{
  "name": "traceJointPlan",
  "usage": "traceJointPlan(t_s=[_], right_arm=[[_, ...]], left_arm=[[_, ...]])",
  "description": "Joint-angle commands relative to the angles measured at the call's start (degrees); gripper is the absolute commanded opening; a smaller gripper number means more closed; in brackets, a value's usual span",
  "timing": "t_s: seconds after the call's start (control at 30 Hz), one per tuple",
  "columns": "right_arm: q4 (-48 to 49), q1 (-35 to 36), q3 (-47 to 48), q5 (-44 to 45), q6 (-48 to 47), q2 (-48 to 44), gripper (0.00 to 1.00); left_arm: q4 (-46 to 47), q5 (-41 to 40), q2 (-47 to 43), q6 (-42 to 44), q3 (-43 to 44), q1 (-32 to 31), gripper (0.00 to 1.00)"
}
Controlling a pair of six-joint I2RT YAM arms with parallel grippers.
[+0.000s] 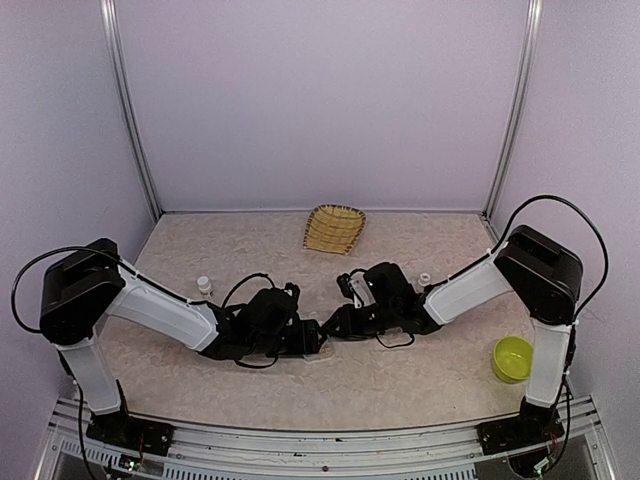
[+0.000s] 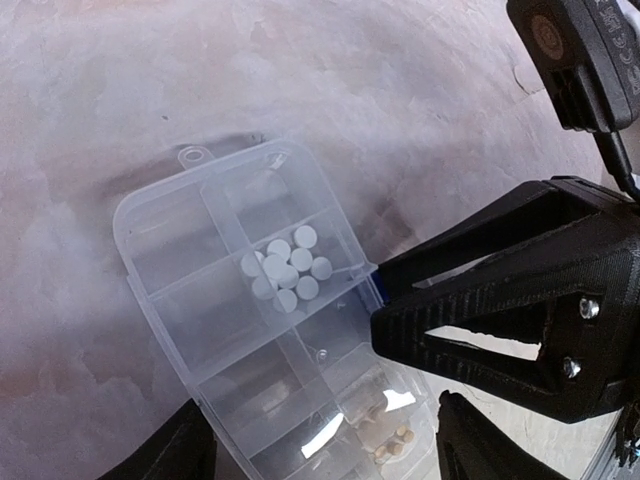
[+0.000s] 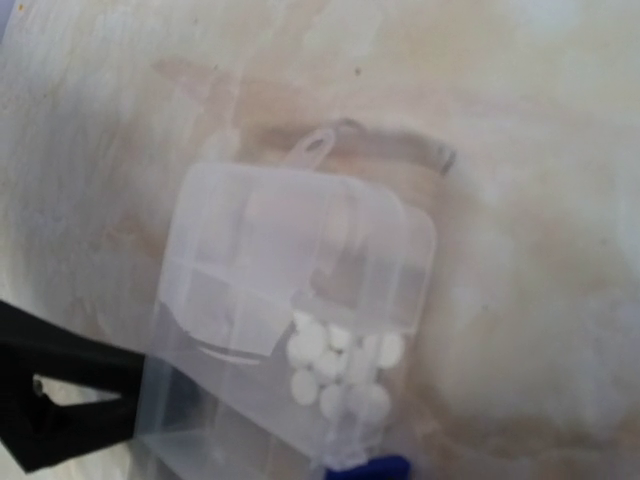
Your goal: Sort the pills into containers
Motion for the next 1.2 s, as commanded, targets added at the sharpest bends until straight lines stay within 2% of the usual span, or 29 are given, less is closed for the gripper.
traceJointPlan(t_s=[0.0,0.3,0.57,0.77,0.97,1.17], right_arm=[[-1.0,1.5,0.4,-0.6,1.2,1.0,0.25],[0.0,2.1,0.1,-1.9,2.8,1.7,0.25],[-4.3,1.9,-0.7,1.7,0.2,-2.4,0.47],[-8.2,1.6,-2.1,4.2,-1.9,-7.1,0.68],[-11.0,0.0,-7.6,7.5,-2.0,-13.7,0.75],[-12.6,-2.3,-13.8,10.3,-1.2,-22.2,0.76]], left_arm=[[3.7,2.9,1.4,0.3,-0.1,-0.2,0.71],[4.2,3.1,1.6,0.1,-0.3,0.0,0.71],[4.9,2.5,-2.2,1.5,-3.0,1.5,0.86],[5.6,4.0,-1.6,2.9,-1.8,2.5,0.89],[9.1,6.9,1.0,5.5,0.2,3.7,0.89],[16.2,15.9,5.5,9.4,3.6,5.6,0.89]])
